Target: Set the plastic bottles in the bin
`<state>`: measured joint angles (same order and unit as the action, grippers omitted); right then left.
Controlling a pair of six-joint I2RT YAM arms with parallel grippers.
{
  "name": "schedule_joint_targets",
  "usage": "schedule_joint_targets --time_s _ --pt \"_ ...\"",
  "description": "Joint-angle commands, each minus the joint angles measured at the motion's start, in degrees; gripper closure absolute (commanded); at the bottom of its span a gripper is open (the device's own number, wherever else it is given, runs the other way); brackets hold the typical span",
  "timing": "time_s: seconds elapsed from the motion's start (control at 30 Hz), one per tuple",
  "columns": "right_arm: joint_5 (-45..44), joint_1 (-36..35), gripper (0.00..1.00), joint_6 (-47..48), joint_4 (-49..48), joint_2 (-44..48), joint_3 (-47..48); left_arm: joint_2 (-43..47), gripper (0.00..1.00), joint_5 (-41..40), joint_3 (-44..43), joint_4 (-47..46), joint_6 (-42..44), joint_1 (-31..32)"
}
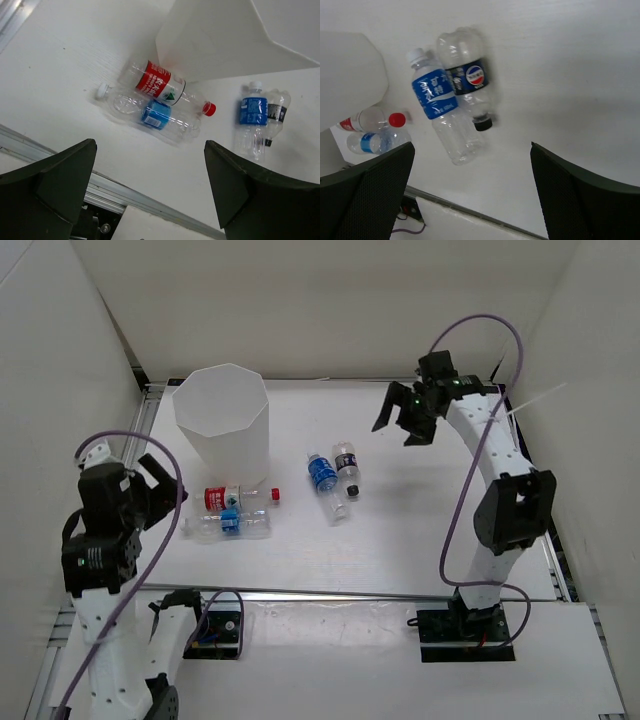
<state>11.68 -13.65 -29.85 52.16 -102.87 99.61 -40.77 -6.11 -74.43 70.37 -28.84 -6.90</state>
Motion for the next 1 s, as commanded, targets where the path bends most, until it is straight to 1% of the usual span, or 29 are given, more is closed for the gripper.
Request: schedule_joint_targets --time_s 0.0,0.1,0.3,0.4,0.5,0.53,0.8,0.97 --pt "1.8 -4.2 0.0 5.9 -2.1 -4.1 7.4 -4.2 0.0 5.6 -0.6 -2.9 3.2 1.3" --pt "-1.0 -5.9 0.0 6.5 -2.1 -8.1 10.1 -4.8 0.0 5.6 -0.6 -3.5 3.2 1.9" --pt "-6.0 -6.4 0.0 5.8 -2.1 -14.2 12.6 -4.8 0.0 6.1 2.0 -3.5 2.4 1.9" --pt "-6.0 -6.4 0.0 5.8 -2.1 -16.0 12.6 -4.8 0.0 6.6 3.2 -2.9 2.9 1.9" --pt "-2.4 -6.4 0.0 6.3 -2.6 -17.9 12.6 -4.8 0.0 6.6 4.6 -2.9 2.9 1.9" --pt "-2.4 -6.4 0.0 6.3 -2.6 -18.7 12.6 -4.8 0.0 6.6 5.1 -2.9 2.9 1.9" --pt "0.1 -8.9 0.0 5.8 -3.9 -23.4 13.8 -6.3 0.0 6.6 7.5 -2.9 3.4 1.9" --pt "1.5 -9.6 0.0 5.1 -4.4 -25.9 13.8 -7.5 0.0 6.0 7.5 -2.3 2.9 1.9"
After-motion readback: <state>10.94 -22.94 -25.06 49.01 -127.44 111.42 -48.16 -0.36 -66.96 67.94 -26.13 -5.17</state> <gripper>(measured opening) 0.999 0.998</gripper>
